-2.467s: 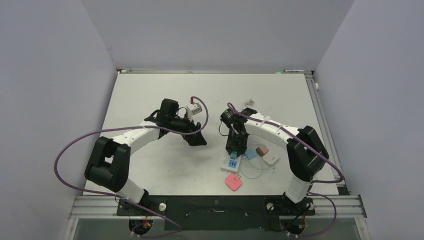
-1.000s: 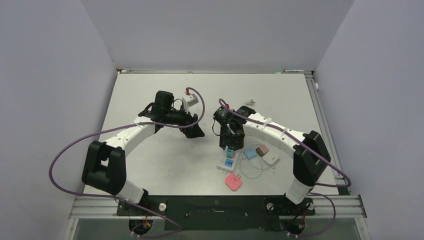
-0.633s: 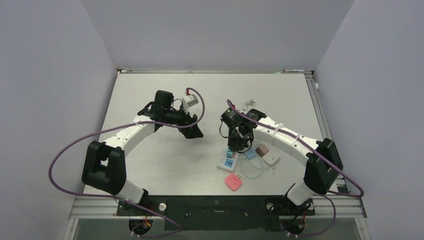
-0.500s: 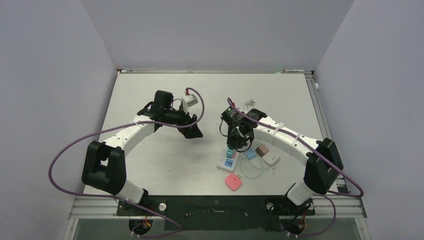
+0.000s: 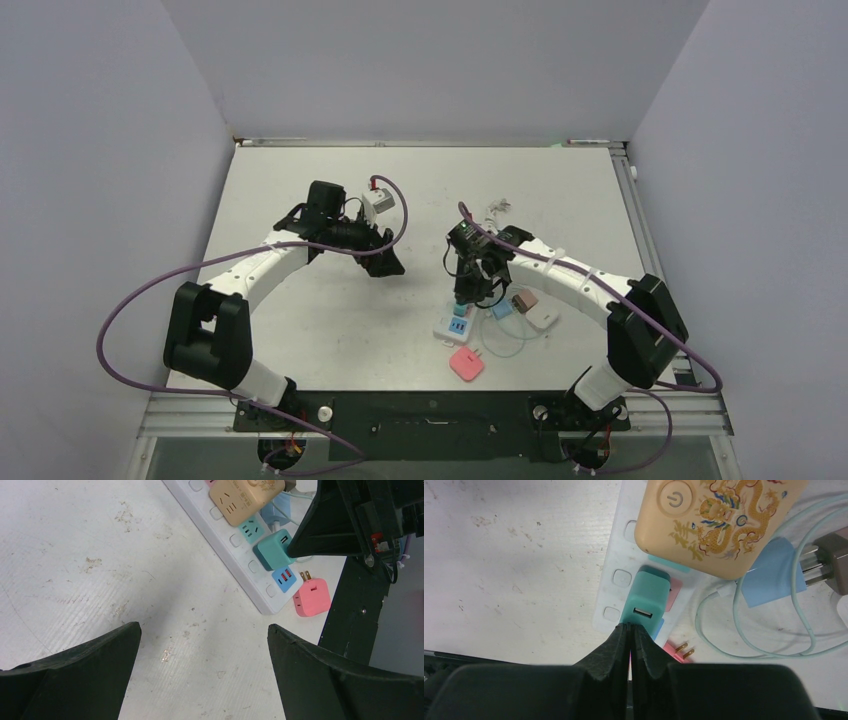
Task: Insert the plug
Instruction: Insert the plug into the socket.
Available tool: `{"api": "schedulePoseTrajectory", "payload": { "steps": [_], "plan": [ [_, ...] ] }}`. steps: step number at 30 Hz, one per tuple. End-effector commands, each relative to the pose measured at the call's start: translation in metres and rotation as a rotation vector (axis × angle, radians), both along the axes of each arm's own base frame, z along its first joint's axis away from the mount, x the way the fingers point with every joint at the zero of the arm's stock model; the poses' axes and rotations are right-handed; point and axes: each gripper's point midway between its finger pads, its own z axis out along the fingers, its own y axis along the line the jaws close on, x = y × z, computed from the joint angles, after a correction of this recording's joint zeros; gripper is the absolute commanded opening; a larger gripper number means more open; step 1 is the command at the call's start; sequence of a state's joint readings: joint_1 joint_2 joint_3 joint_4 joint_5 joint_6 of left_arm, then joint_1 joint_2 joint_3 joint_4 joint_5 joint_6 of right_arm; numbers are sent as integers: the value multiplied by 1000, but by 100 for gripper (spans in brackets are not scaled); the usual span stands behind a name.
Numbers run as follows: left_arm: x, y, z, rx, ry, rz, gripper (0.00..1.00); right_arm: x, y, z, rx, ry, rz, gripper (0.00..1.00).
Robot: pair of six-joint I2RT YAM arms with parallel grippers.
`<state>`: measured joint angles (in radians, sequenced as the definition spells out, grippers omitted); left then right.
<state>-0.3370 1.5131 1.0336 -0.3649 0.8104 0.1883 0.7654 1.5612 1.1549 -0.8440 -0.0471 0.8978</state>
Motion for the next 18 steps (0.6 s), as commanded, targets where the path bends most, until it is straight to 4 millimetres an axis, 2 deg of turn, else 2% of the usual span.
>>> {"api": "schedulePoseTrajectory", "payload": {
  "steps": [1,18],
  "plan": [
    [9,1,14,-10,-50,3,96,0,-5,-6,1,-8,-4,5],
    [11,1,15,-16,-53,4,96,-27,-37,-47,-83,90,-39,5]
  ]
}}
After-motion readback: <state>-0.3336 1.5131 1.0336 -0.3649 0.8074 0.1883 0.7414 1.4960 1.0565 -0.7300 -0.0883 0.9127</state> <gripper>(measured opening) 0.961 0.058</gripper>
